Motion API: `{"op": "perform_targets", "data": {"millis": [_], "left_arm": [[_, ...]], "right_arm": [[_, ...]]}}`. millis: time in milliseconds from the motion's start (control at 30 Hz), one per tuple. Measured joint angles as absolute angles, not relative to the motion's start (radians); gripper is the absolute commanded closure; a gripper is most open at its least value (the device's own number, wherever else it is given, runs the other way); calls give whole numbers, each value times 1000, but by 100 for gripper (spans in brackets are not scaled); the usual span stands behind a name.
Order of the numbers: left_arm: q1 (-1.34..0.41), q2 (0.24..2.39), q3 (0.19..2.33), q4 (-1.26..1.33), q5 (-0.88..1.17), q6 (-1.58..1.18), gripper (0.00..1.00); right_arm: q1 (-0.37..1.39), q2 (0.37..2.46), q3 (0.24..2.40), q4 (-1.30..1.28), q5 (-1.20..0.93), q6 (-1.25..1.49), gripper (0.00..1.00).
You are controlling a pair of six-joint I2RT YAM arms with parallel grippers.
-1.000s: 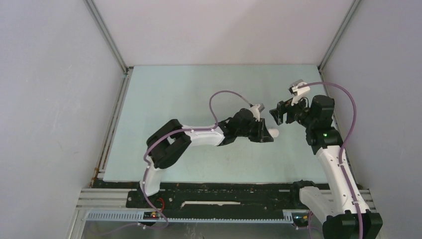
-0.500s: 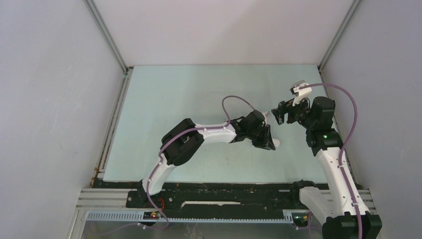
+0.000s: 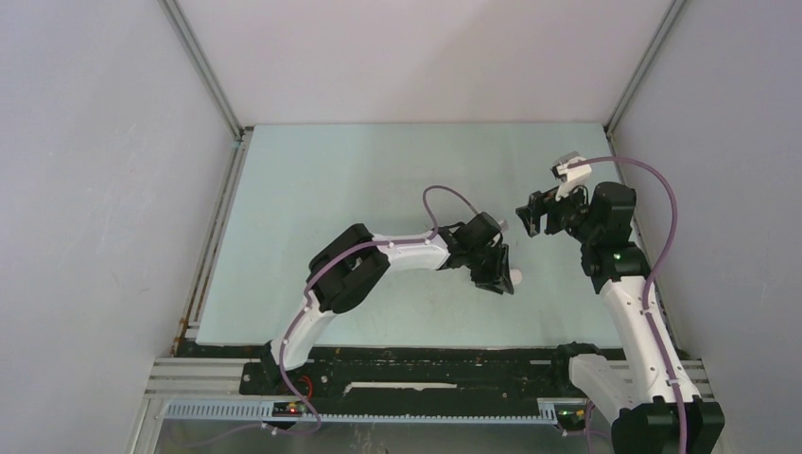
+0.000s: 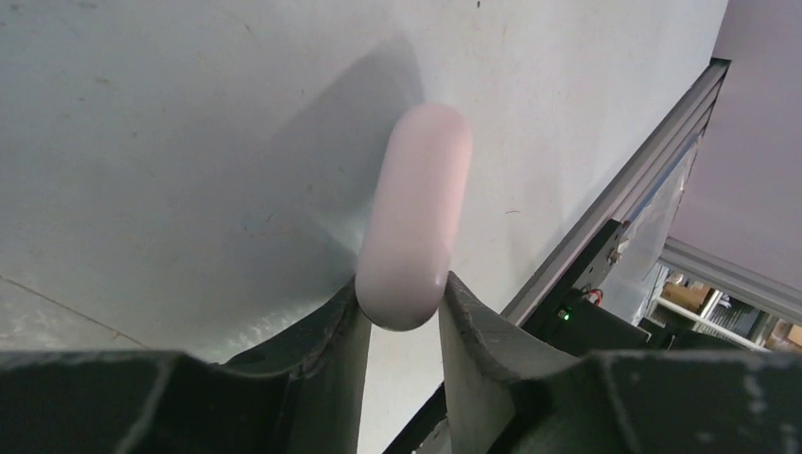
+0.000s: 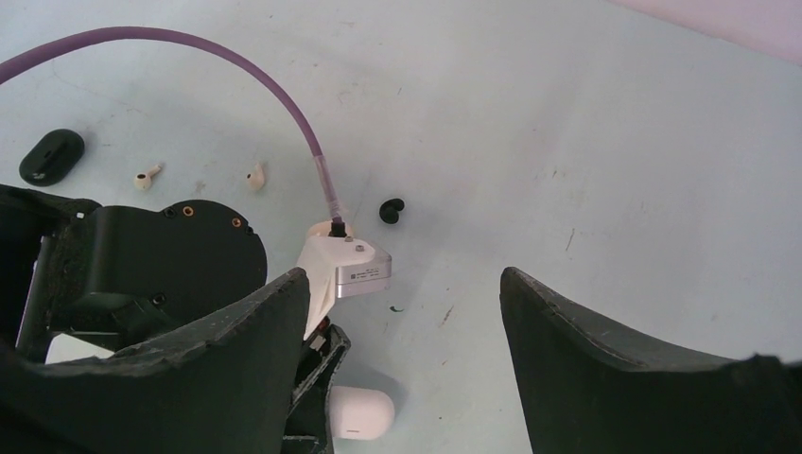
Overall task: Insert the wireless bluetooth earbuds into the charging case
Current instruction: Place the charging case at the center of the board, then pick up the charging case at the center of the board.
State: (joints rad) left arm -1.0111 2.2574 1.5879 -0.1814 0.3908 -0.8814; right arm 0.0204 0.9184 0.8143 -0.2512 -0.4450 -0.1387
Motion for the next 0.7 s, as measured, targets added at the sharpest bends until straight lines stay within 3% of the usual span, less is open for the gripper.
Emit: {"op": "perform_targets", "data": {"millis": [200,433,700], "left_arm": [[-996,2198,1523,-212,380,-843,51],[-982,2078,1400,-275,335,-776,52],[-979,1634,1108,-396,136,-635,50]], "right_arm": [[13,919,814,-251,-451,-139,24],[-2,928,814,-252,-479,-139,24],[-1,1003,814,-258,-559,-181,29]]}}
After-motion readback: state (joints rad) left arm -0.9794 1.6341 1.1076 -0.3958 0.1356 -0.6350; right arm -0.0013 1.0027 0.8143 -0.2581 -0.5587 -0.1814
